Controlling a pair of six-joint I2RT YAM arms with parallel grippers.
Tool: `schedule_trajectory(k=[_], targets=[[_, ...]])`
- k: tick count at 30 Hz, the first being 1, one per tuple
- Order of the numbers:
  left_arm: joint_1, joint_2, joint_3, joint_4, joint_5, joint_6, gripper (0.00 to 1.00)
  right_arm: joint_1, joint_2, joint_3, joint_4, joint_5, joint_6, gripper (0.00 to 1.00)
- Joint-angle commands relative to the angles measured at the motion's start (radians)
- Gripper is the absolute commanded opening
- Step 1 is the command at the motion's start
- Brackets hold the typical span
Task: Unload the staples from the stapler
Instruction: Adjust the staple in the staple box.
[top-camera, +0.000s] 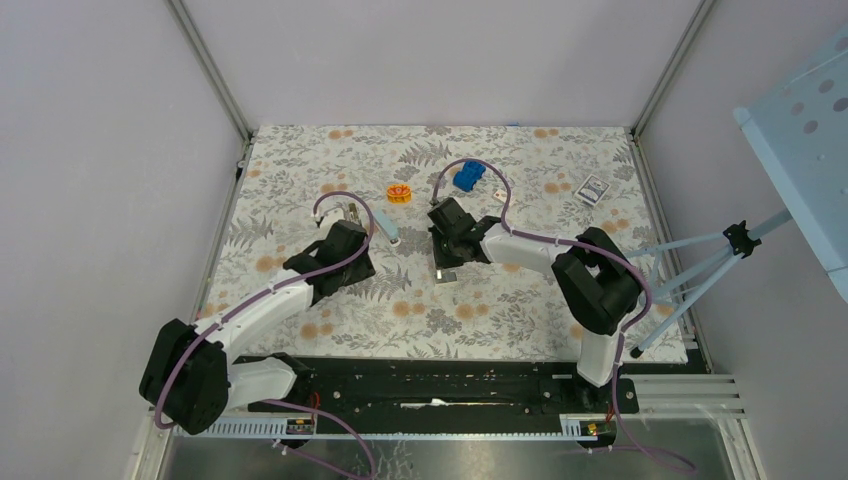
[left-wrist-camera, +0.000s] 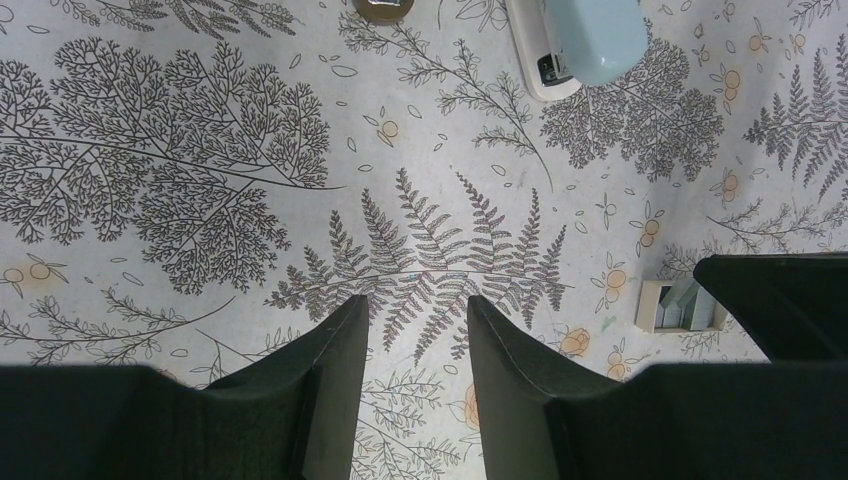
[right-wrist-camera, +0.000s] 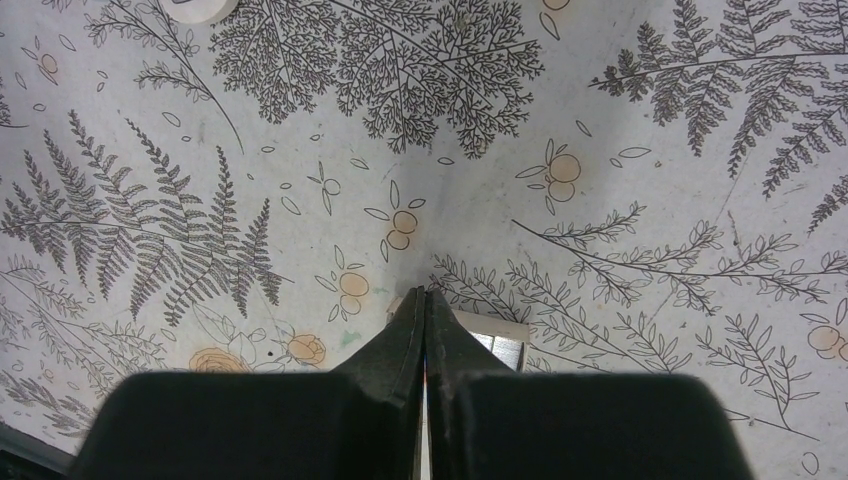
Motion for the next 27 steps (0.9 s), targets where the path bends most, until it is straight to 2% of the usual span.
schedule_trajectory(k=[1,27], targets=[[0.006,0.006,-0.014,0.047,0.010,0.001,0.45,0.003,0.007,0.015,0.009,-0.006,-0.010,0.00],[0.006,0.021,-0.028,0.069,0.037,0.006,0.44,0.003,0.002,0.015,-0.023,-0.057,-0.029,0.00]])
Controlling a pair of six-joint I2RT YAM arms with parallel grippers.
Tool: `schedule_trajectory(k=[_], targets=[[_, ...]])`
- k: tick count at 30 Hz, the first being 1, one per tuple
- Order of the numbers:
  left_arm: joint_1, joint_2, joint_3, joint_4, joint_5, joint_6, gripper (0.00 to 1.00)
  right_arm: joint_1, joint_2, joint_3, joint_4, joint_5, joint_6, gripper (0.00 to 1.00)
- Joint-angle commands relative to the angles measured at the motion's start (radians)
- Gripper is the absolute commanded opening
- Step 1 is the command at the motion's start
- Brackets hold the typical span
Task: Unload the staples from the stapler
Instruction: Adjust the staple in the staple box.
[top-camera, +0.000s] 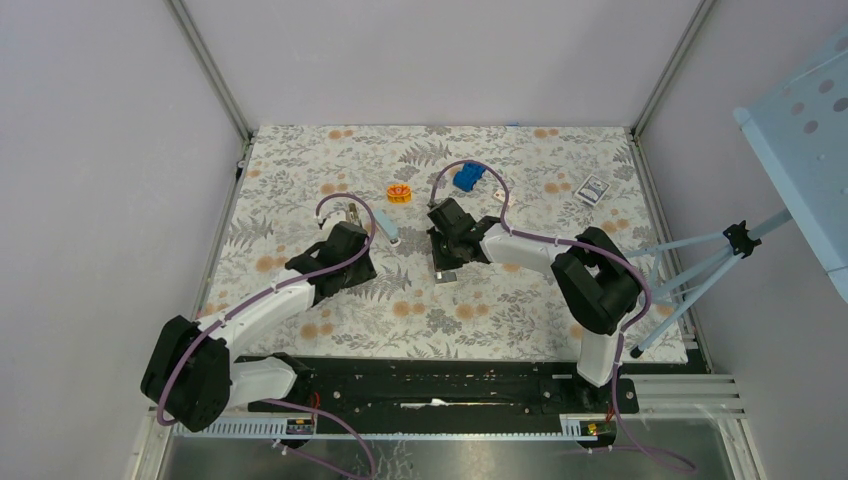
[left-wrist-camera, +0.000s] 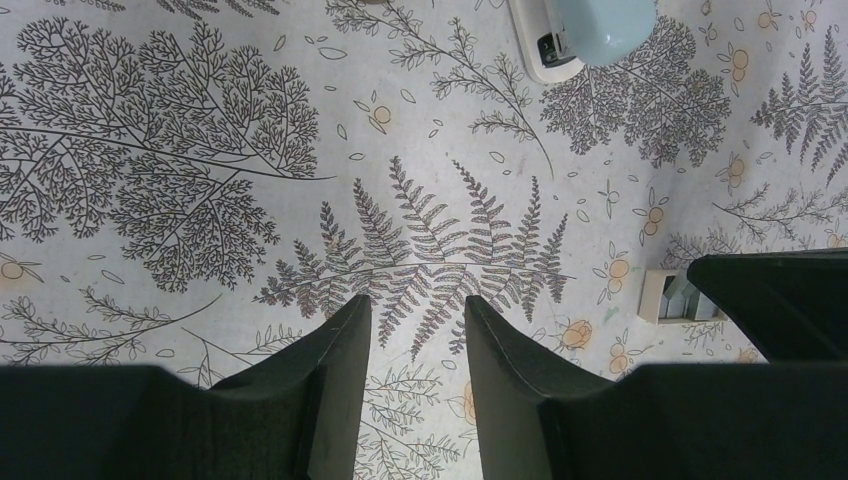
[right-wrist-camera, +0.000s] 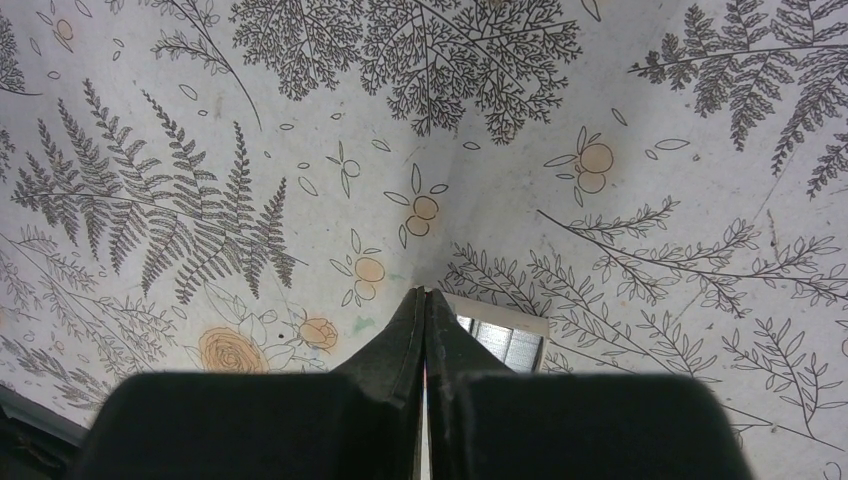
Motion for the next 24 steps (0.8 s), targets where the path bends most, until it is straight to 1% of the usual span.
schedule_trajectory(k=[1,20,24], targets=[[0.006,0.007,-0.012,0.049,0.010,0.006,0.43,0.003,-0.001,0.014,-0.023,-0.006,-0.015,0.00],[0.006,0.003,-0.015,0.052,0.023,0.009,0.42,0.004,-0.039,0.011,-0.044,-0.004,-0.013,0.00],[0.006,0.007,-0.008,0.053,0.027,0.012,0.43,0.004,-0.056,0.028,-0.054,0.022,-0.028,0.00]])
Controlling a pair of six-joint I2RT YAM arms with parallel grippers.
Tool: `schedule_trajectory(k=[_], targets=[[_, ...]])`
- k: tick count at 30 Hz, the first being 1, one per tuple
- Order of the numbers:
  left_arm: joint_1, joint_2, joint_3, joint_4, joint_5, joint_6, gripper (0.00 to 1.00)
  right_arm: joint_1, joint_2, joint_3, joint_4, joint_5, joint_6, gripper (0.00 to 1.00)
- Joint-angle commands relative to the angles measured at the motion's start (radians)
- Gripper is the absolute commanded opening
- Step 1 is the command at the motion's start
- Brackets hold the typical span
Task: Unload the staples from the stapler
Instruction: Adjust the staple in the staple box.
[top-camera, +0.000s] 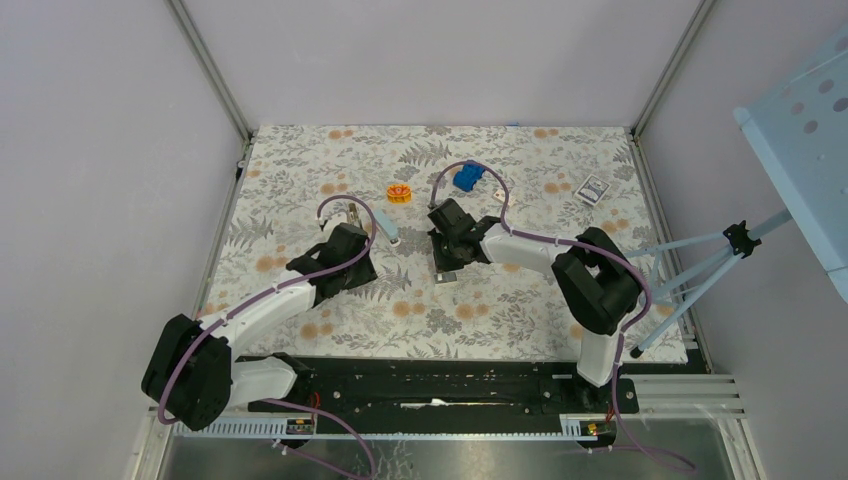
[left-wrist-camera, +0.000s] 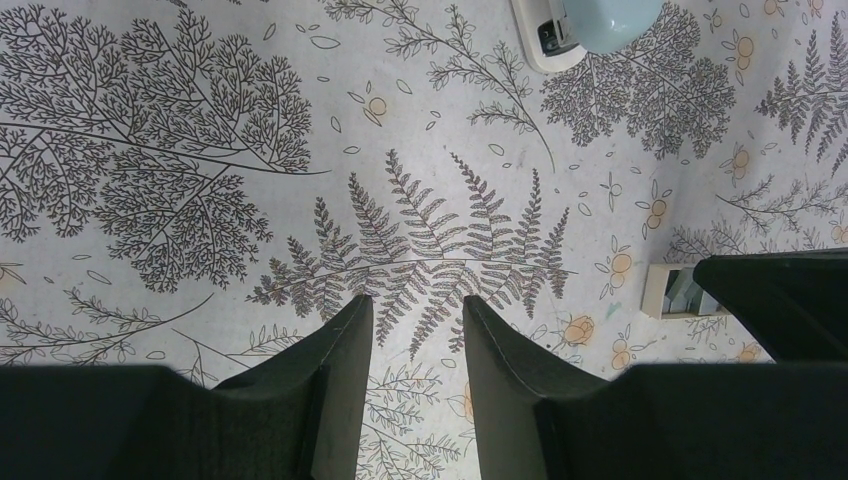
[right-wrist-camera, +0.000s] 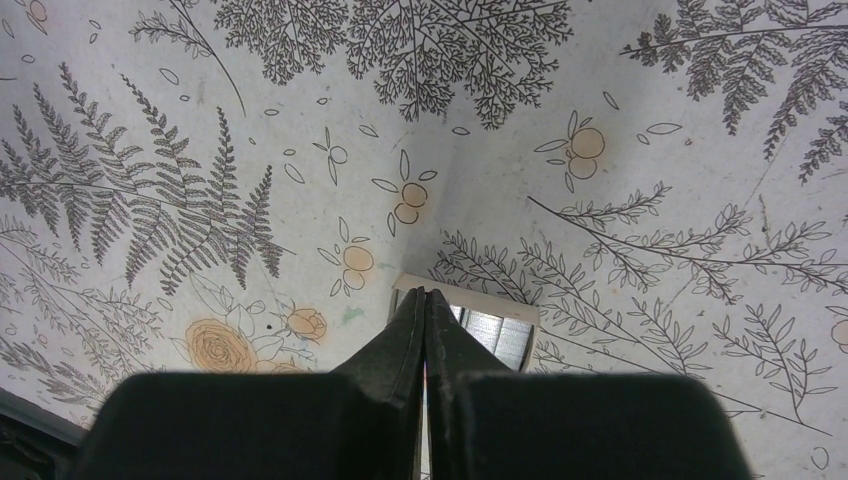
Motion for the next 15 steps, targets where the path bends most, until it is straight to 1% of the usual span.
schedule_trajectory(k=[1,8,15], targets=[[0.006,0.002,0.011,0.032,0.012,0.012,0.42,0.005,-0.063,0.034,-0.027,0.027,-0.025,0.00],[0.006,0.002,0.016,0.029,0.013,0.013,0.42,0.004,-0.093,0.059,-0.021,0.058,-0.038,0.01],[0.006,0.004,0.014,0.031,0.015,0.014,0.42,0.004,-0.023,0.111,-0.095,0.116,-0.058,0.01]])
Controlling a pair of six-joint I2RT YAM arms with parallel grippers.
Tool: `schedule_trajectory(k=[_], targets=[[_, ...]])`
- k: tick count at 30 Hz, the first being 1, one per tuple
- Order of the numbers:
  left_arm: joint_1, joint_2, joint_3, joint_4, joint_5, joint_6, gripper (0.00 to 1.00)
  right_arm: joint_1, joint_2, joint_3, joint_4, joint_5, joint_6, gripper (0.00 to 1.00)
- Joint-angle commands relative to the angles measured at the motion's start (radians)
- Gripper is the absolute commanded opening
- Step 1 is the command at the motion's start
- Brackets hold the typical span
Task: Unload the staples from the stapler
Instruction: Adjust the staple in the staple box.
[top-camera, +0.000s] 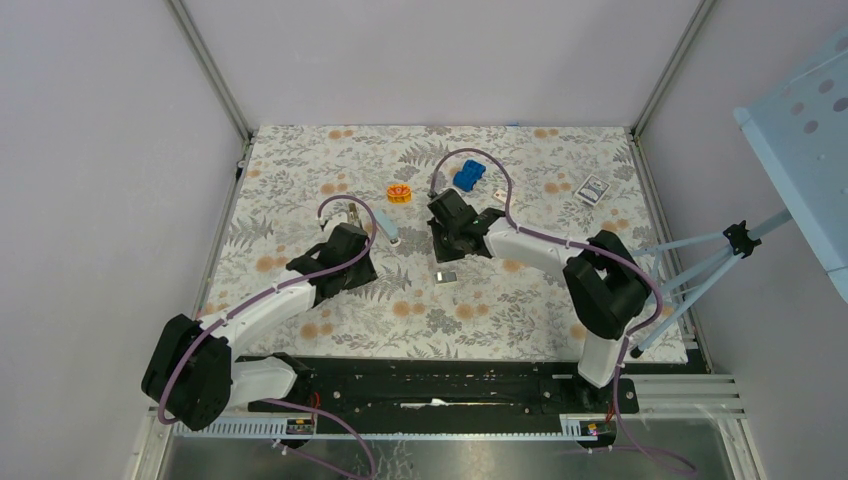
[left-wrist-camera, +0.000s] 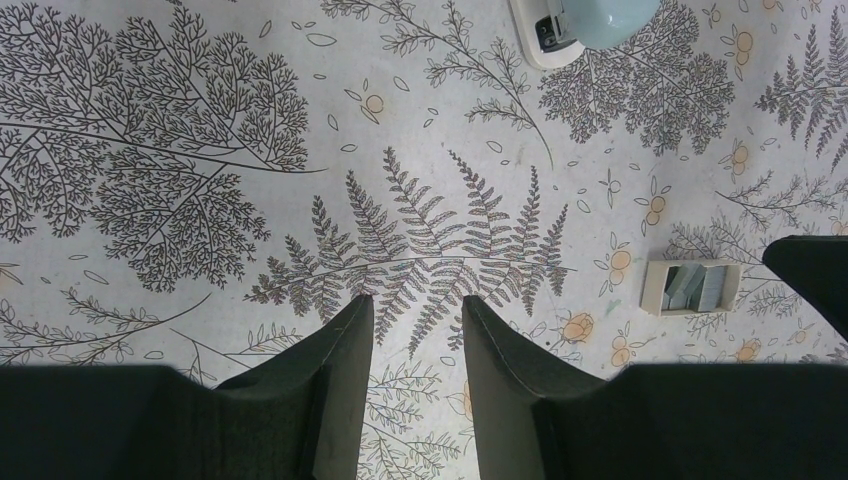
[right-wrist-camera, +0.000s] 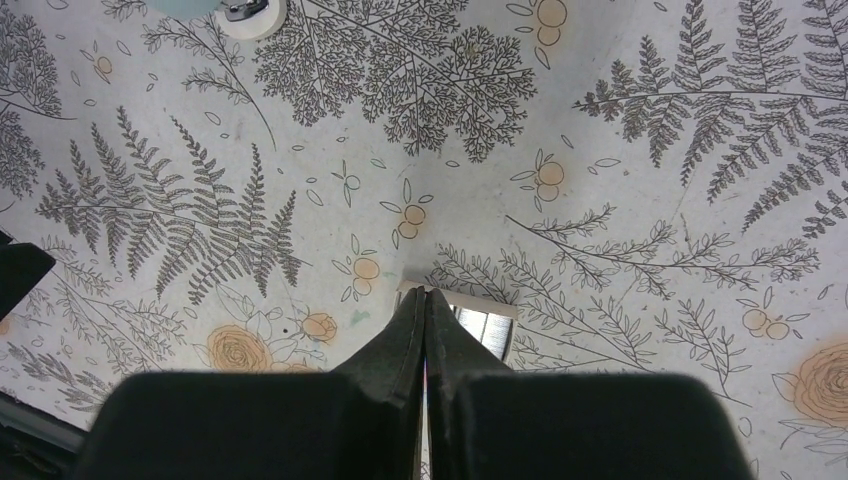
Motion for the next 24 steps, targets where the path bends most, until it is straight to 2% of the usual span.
schedule_trajectory(k=[1,10,24], targets=[[0.006,0.004,0.014,0.030,0.007,0.010,0.42,0.005,0.035,0.070,-0.066,0.063,-0.028,0.01],[0.006,0.008,0.007,0.038,0.011,0.009,0.42,0.006,0.094,0.095,-0.101,0.028,-0.037,0.01],[0.006,0.009,0.001,0.045,0.013,0.006,0.42,0.005,0.080,0.037,-0.083,-0.031,-0.014,0.01]])
